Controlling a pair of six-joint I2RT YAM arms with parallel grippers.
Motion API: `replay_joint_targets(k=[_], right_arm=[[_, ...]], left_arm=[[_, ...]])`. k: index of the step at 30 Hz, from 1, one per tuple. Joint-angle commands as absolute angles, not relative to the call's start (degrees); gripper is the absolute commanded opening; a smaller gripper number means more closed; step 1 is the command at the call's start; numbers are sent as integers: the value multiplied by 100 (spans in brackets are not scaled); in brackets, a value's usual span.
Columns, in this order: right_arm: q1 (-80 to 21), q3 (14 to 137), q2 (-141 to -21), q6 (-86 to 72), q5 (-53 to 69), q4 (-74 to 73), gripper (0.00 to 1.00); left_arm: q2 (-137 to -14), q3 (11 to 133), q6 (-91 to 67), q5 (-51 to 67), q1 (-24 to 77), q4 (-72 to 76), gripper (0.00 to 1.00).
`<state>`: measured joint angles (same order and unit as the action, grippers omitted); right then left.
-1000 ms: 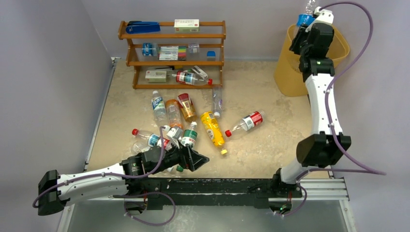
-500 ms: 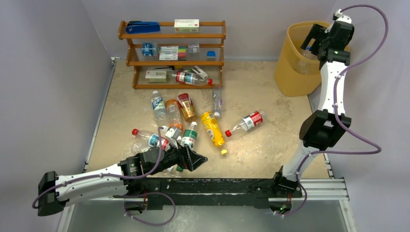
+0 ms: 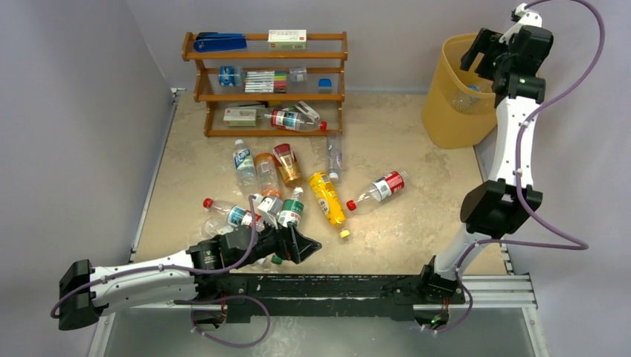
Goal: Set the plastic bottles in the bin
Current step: Place the plastic bottle in the trash bin, then move the trash bin to the center of the board.
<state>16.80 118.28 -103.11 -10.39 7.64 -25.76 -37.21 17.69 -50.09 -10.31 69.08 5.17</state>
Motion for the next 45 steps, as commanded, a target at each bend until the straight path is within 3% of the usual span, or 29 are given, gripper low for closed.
replay_joint_targets(k=[1, 17, 28, 35, 45], right_arm=[[1650, 12115, -10570, -887, 1360, -2515, 86], [904, 13153, -11732, -377, 256, -3178, 80], [791, 13228, -11774, -325, -61, -3260, 41], [791, 13215, -11726, -295, 16, -3256, 4], [614, 12908, -11233, -334, 499, -3012, 0]], left_arm=[[-3799, 1881, -4909, -1019, 6935, 918, 90], [-3981, 1933, -4904, -1048, 6935, 954, 90], [-3934, 1912, -4922, -1083, 6939, 906, 90], [-3904, 1878, -4947, -1064, 6935, 931, 90], [-3777, 1795, -5020, -1059, 6937, 948, 90]])
